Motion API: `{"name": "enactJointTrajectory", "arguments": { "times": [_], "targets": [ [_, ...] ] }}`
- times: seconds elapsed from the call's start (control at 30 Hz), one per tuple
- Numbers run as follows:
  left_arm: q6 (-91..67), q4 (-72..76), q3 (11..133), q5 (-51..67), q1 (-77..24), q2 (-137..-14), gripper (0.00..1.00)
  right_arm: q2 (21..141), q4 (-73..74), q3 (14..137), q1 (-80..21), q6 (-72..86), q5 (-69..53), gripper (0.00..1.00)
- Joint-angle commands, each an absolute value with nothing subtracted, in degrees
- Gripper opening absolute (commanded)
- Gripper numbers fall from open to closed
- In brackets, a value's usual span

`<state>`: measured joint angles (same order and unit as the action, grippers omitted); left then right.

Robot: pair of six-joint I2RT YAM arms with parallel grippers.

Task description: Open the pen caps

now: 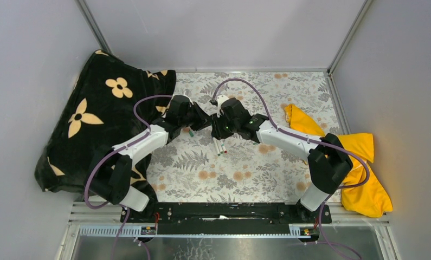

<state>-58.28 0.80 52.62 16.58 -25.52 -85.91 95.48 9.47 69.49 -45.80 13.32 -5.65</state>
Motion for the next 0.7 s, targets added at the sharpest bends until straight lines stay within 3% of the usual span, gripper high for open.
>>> {"name": "enactJointTrajectory", "arguments": {
  "times": [0.0,0.07,0.23,0.67],
  "targets": [
    [-59.0,4.0,52.7,18.5,-25.8,-83.6,0.00,95.8,6.2,71.7,-46.1,13.0,-6.6,0.35],
    [-59.2,4.0,52.7,18.6,-25.8,-83.3,0.00,95.8,5.9,71.7,-46.1,13.1,-6.5,0.30],
    [-59.6,4.1,52.6,18.6,-25.8,-83.5,0.00,94.8,4.6,70.5,-46.1,13.5,-5.7,0.02],
    [-60.1,6.3,53.2,16.4,-16.7,-87.0,0.00,91.9,3.8,62.9,-46.1,16.3,-6.3,0.00]
  ]
}}
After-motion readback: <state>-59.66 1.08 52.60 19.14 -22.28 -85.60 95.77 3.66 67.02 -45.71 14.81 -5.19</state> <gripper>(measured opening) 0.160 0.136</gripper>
